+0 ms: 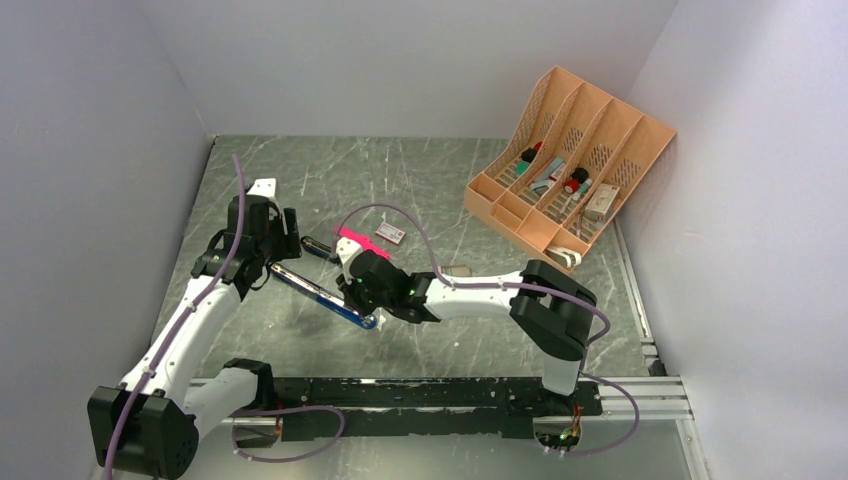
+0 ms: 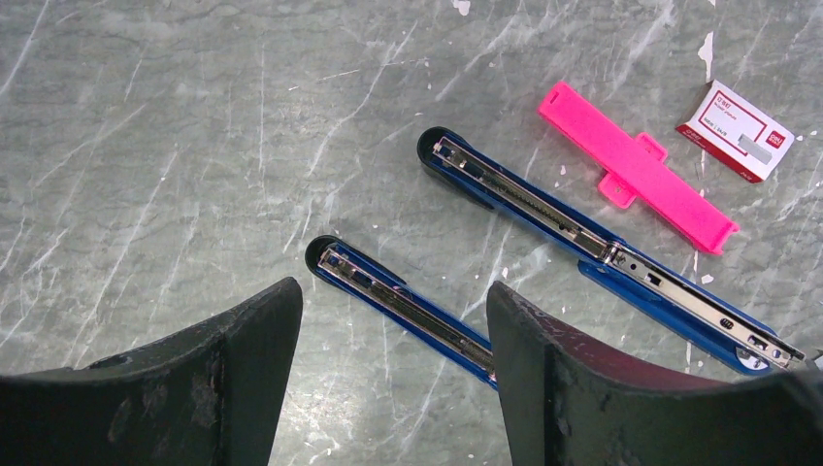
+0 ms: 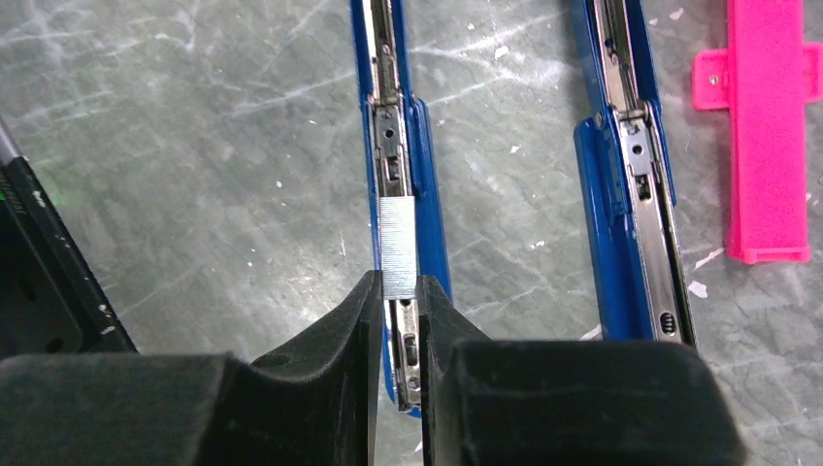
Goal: Load the staples into the stapler
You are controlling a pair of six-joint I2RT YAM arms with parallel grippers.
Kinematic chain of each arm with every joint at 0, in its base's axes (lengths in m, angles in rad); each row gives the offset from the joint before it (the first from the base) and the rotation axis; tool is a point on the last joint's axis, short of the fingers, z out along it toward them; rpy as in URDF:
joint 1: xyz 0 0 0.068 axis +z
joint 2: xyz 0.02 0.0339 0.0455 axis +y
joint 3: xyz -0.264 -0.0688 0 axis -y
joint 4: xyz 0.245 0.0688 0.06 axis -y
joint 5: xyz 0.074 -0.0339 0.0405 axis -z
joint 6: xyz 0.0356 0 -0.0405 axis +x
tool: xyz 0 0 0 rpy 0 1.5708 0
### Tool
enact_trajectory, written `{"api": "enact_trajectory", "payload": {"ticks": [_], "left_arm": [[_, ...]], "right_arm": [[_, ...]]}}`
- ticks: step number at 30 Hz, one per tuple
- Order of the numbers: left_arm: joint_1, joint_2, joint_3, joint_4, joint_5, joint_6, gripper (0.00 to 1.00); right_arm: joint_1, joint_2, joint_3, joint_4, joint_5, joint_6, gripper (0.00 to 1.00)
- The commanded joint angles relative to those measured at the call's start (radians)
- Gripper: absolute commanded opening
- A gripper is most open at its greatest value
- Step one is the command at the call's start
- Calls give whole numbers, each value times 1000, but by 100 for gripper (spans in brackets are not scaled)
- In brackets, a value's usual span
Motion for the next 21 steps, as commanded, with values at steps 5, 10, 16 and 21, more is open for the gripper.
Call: {"api": "enact_trajectory", "payload": {"ticks": [5, 10, 16, 21], "left_arm": [[-8, -16, 0, 33, 11, 9, 74], [-7, -16, 0, 33, 9, 9, 74], [-8, -14, 1, 32, 8, 9, 74], [-8, -16, 0, 33, 8, 9, 74]], "right_arm": [[8, 13, 96, -121, -30, 17, 13], [8, 30, 128, -171, -34, 30, 11], [15, 65, 167, -221, -39, 27, 11], [19, 82, 184, -240, -37, 22, 10]]}}
